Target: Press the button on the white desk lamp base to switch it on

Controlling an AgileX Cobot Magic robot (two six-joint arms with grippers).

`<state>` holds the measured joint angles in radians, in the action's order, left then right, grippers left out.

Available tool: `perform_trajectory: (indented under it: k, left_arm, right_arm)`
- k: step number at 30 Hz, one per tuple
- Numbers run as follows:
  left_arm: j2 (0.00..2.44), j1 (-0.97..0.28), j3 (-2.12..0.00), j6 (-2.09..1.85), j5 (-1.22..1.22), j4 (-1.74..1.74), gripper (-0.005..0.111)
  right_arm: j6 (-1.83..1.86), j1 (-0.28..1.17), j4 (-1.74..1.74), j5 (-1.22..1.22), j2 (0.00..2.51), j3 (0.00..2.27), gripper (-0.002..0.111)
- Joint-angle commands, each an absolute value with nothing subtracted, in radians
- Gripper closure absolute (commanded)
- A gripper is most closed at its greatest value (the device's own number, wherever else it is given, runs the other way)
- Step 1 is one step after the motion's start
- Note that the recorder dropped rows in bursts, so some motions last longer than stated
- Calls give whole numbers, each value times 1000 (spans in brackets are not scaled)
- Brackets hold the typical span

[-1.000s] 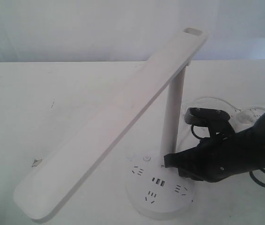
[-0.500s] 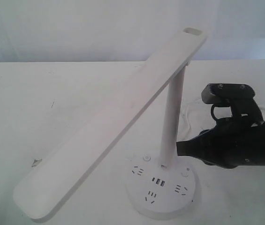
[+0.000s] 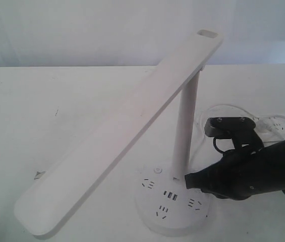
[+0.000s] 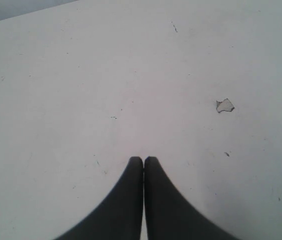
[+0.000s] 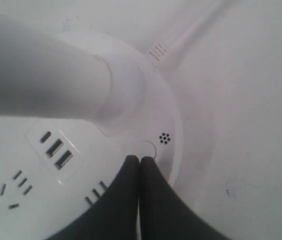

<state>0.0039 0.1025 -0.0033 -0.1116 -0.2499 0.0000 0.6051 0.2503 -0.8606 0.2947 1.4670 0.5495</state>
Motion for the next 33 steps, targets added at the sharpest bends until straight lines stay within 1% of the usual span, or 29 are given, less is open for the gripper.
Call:
perform_trajectory:
  k: [1,16,23,33]
  left_arm:
    - [0,94,0,-109,-253,-6,107]
    - [0,94,0,-109,-253,-6,107]
    - [0,94,0,-109,-253,-6,107]
    - [0,94,0,-109,-253,-6,107]
  right_arm:
    - [625,249,-862,247,1479,545,108]
    - [668,249,-871,264,1479,547,108]
    - [923,249,-1138,296,1479,547,108]
    - [944,249,-1151,277,1543,547,108]
